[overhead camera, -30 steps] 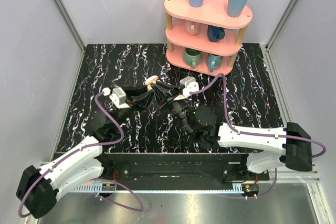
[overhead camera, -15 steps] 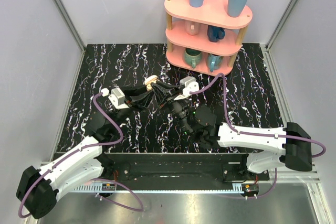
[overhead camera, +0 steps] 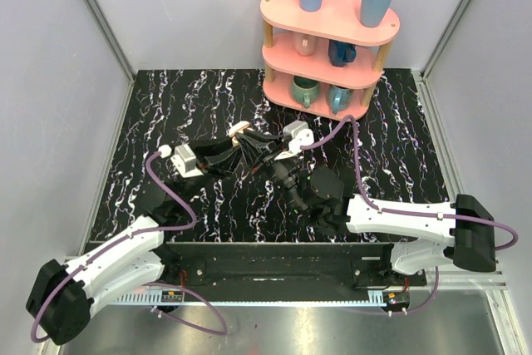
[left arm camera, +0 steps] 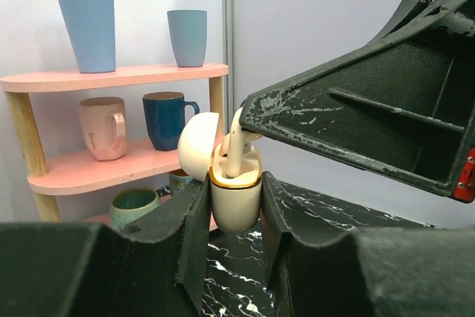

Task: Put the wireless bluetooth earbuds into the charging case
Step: Insert the left earbud into the left side groove of the charging case, then close the charging case with the earbuds, then place the charging case with the earbuds at the center of the board, then pick up the charging case from the center of the board.

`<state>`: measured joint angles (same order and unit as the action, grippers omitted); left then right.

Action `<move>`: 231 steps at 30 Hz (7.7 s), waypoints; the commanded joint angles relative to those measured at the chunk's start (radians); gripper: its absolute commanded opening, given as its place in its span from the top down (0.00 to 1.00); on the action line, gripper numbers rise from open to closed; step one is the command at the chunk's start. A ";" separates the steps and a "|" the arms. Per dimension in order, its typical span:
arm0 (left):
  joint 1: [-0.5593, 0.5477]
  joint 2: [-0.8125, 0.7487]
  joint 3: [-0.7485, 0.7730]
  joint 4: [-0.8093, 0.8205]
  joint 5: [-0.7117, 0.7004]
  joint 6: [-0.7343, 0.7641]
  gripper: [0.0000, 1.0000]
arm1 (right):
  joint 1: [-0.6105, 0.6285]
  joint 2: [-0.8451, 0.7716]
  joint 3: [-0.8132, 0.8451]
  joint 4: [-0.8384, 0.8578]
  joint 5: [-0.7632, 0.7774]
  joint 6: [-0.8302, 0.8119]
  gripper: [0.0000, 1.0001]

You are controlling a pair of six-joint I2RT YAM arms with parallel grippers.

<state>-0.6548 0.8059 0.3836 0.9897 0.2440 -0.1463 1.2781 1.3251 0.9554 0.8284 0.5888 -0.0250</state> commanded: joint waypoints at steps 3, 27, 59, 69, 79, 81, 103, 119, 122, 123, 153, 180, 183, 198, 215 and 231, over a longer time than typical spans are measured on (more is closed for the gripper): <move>0.000 0.019 -0.006 0.132 0.051 0.011 1.00 | 0.007 -0.026 0.026 0.012 -0.037 0.007 1.00; 0.000 -0.005 0.001 0.127 0.014 0.019 1.00 | 0.007 -0.044 -0.015 -0.084 -0.067 0.030 0.90; 0.000 -0.028 0.006 0.017 0.083 0.043 1.00 | -0.057 -0.132 0.255 -0.501 0.034 0.018 0.46; 0.000 -0.039 0.031 -0.045 0.187 0.094 1.00 | -0.223 0.019 0.655 -1.175 -0.243 0.244 0.42; 0.000 -0.053 0.061 -0.105 0.259 0.120 1.00 | -0.258 0.115 0.720 -1.296 -0.363 0.344 0.43; -0.002 -0.053 0.066 -0.117 0.264 0.123 1.00 | -0.264 0.121 0.724 -1.308 -0.366 0.355 0.43; 0.000 -0.011 0.087 -0.097 0.149 0.114 1.00 | -0.266 0.039 0.580 -1.281 -0.440 0.427 0.44; 0.009 0.235 0.210 -0.412 0.176 -0.263 1.00 | -0.428 -0.188 0.399 -1.302 -0.020 0.428 0.37; 0.009 0.369 0.201 -0.297 0.256 -0.407 1.00 | -0.457 -0.240 0.344 -1.318 -0.001 0.444 0.36; 0.009 0.415 0.213 -0.286 0.274 -0.429 1.00 | -0.467 -0.253 0.332 -1.319 -0.003 0.450 0.36; -0.086 1.190 0.383 0.027 0.020 -0.931 0.91 | -0.549 -0.323 0.217 -1.322 -0.075 0.445 0.33; -0.086 1.080 0.344 -0.174 -0.046 -0.802 0.21 | -0.559 -0.342 0.187 -1.286 -0.112 0.456 0.32; -0.086 1.014 0.340 -0.249 -0.066 -0.748 0.10 | -0.562 -0.345 0.183 -1.278 -0.115 0.458 0.31; 0.008 0.583 0.337 -0.746 -0.313 -0.463 0.01 | -0.569 -0.320 0.169 -1.238 -0.147 0.464 0.31; 0.448 0.642 0.406 -1.080 -0.488 -0.219 0.01 | -0.571 -0.287 0.167 -1.212 -0.234 0.455 0.31; 0.555 0.886 0.676 -1.209 -0.447 -0.184 0.01 | -0.582 -0.314 0.151 -1.210 -0.234 0.453 0.30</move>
<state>-0.1211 1.6493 1.0012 -0.1719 -0.2348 -0.3614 0.7086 1.0260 1.1057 -0.4229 0.3538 0.4274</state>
